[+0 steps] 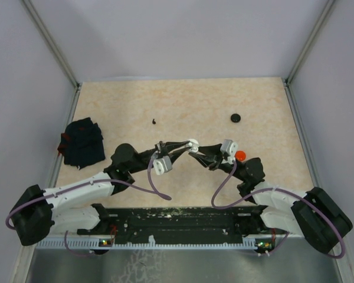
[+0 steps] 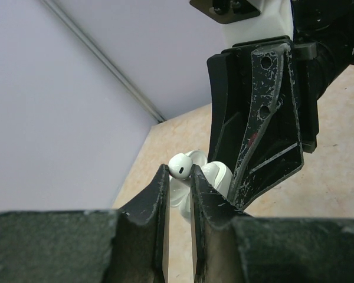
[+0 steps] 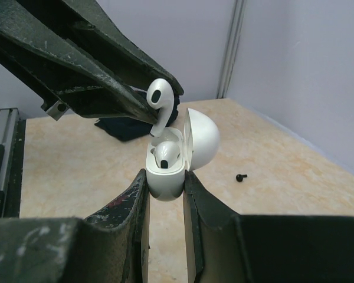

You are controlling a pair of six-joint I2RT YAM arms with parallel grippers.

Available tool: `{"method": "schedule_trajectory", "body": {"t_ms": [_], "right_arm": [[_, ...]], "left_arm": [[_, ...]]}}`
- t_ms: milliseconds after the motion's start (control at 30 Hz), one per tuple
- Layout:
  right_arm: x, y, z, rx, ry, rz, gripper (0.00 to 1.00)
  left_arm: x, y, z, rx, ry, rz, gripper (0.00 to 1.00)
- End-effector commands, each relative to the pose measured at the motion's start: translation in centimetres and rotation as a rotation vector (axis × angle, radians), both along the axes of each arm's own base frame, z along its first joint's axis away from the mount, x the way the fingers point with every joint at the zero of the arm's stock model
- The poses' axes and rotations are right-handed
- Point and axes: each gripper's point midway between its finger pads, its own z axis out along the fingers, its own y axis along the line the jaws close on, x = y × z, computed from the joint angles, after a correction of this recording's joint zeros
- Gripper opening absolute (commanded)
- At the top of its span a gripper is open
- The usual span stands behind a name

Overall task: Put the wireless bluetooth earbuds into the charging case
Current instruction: Place the earbud in the charging case.

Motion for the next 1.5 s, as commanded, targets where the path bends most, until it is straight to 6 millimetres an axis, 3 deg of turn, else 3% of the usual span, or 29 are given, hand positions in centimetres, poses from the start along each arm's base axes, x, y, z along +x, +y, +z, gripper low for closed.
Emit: {"method": "schedule_trajectory", "body": {"t_ms": [0,567,1467], "right_arm": [[-0.8,0.2,3.7,0.071,-0.089,0.037,0.00],[-0.9,-0.2,4.1,0.091,-0.087,0.023,0.00],[-0.4,-0.7,3.9,0.091,-0.079,-0.022,0.00]], "left_arm": [[0.0,-0.1,0.0,-0.004,-0.039,0.005,0.00],[-0.6,0.0,-1.2,0.042,-0.030,-0.020,0.00],[-0.8,-0.1,-2.9,0.121,0.007,-0.031,0.25]]}}
